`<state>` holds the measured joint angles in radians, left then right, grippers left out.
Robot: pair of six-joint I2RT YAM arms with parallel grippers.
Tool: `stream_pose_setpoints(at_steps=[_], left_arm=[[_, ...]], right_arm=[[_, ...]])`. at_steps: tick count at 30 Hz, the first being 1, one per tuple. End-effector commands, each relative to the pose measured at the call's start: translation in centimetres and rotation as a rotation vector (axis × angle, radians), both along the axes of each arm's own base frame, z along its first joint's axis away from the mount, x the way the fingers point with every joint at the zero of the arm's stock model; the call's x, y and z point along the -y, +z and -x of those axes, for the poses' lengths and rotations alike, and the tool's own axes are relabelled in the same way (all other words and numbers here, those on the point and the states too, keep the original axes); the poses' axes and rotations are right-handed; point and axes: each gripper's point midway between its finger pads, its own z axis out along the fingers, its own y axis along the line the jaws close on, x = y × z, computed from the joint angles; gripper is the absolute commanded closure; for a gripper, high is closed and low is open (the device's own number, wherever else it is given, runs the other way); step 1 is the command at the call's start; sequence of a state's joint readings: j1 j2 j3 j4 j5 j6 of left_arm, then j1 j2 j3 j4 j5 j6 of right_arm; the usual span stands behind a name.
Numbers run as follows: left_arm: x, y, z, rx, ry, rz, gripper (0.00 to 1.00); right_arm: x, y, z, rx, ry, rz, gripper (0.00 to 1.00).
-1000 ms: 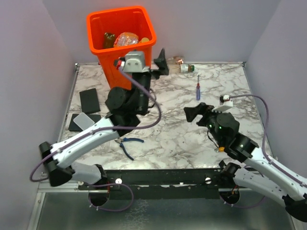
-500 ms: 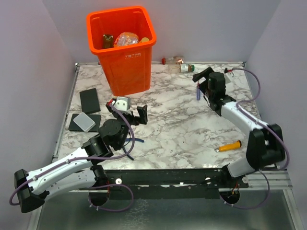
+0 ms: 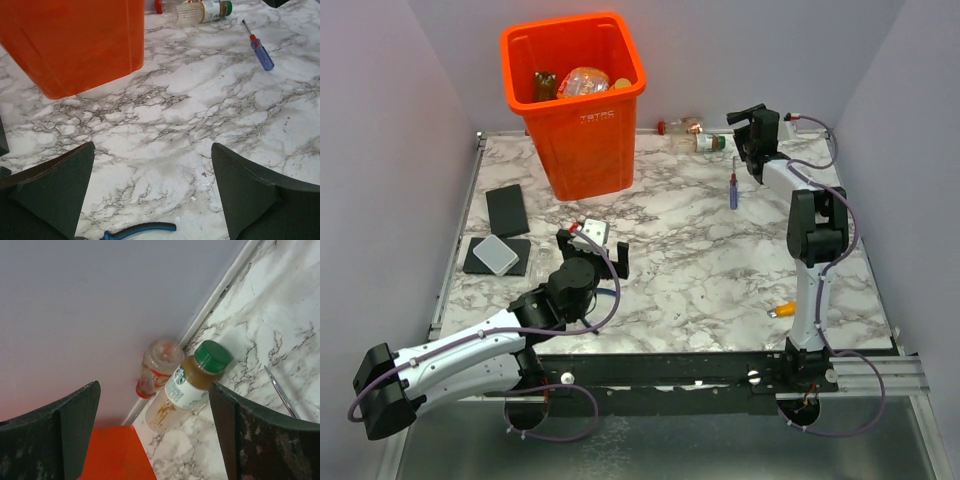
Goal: Put the plastic bottles in the bin
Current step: Pick up the plastic bottle from the corner of the board.
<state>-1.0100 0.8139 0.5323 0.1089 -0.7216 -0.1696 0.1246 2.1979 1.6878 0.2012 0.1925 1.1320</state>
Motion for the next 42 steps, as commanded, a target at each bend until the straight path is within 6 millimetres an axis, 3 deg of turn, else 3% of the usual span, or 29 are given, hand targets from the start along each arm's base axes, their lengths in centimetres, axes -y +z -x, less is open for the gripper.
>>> stream_pose_setpoints(at_steps=[1, 9, 17, 24, 33, 42], left_arm=[[-0.1, -0.1, -0.4, 0.018, 0.012, -0.037, 0.01], [-0.2, -0.6, -0.5, 0.018, 0.017, -0.061, 0.01], [-0.6, -0.7, -0.8, 0.024, 0.046, -0.082, 0.01], [-0.5, -0.7, -0.8, 0.022, 0.043, -0.076, 0.01], [-1.1, -0.9, -0.8, 0.023, 0.069, -0.083, 0.01], [-1.0, -1.0, -0.9, 0.02, 0.072, -0.094, 0.01]], right_arm=[[-0.9, -3.4, -2.0, -0.051, 0.019, -0.101, 0.08], [-1.2, -6.8, -3.7, -0.1, -0.017, -0.171, 0.08], [-1.2, -10.8, -3.2, -0.183, -0.064, -0.239, 0.1], [-1.3, -12.6, -3.6, -0.214, -0.08, -0.262, 0.13], [-1.7, -15.6, -4.3, -0.249, -0.084, -0.293, 0.23], [-2.0, -17.1, -4.5, -0.253, -0.074, -0.307, 0.43]])
